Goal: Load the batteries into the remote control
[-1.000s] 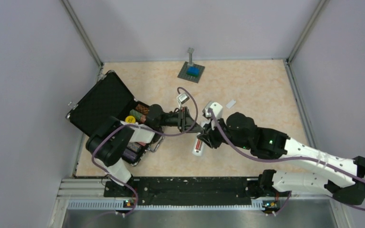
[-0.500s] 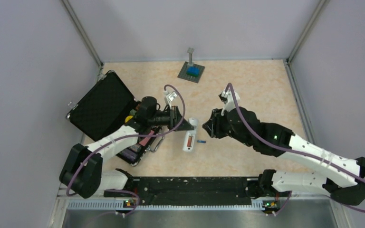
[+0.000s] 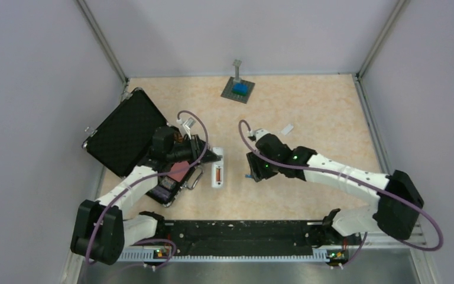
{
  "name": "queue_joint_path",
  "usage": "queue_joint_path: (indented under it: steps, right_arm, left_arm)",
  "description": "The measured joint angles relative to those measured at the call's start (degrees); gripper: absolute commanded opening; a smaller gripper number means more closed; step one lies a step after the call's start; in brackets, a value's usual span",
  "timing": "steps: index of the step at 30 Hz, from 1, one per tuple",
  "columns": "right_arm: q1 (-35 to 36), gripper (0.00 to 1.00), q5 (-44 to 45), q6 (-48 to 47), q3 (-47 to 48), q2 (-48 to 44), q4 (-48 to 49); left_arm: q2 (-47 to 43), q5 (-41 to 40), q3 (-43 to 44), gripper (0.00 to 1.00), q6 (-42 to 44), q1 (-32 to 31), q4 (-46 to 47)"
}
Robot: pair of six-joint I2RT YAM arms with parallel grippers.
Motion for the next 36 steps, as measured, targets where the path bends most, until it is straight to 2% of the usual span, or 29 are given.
queue_joint_path:
  steps: [8, 13, 21, 30, 32, 34, 36]
  right_arm:
    - [-0.02, 0.53, -6.4, -15.28, 2.23, 15.43, 4.57]
    - [-0.52, 0.52, -11.26, -24.28, 3.48, 19.87, 7.61]
    - [-1.62, 0.47, -12.68, -30.97, 6.32, 25.29, 8.33]
    - [-1.62, 0.3, -11.74, -32.41, 6.32, 25.75, 7.06]
    - [-1.62, 0.23, -11.45, -32.41, 6.32, 25.88, 7.02]
    - [-1.62, 0.12, -10.95, -32.3, 6.32, 25.92, 6.91]
    - [-1.62, 0.07, -10.58, -31.89, 6.32, 25.92, 6.86]
  left_arm:
    - [-1.49, 1.88, -0.09, 0.0, 1.03, 4.94, -1.36]
    - [-1.95, 2.4, -0.33, 0.0, 0.79, 7.08, -1.16]
    - [-1.92, 3.04, -2.99, 0.0, -1.25, 11.41, 0.52]
    - [-0.74, 4.68, -3.85, 0.0, -4.22, 12.9, 4.44]
    - [-0.44, 5.01, -3.85, 0.0, -4.66, 12.94, 4.92]
    - [-0.37, 5.38, -3.98, 0.0, -5.09, 13.0, 5.4]
    - [-0.37, 5.73, -4.17, 0.0, -5.38, 13.0, 5.99]
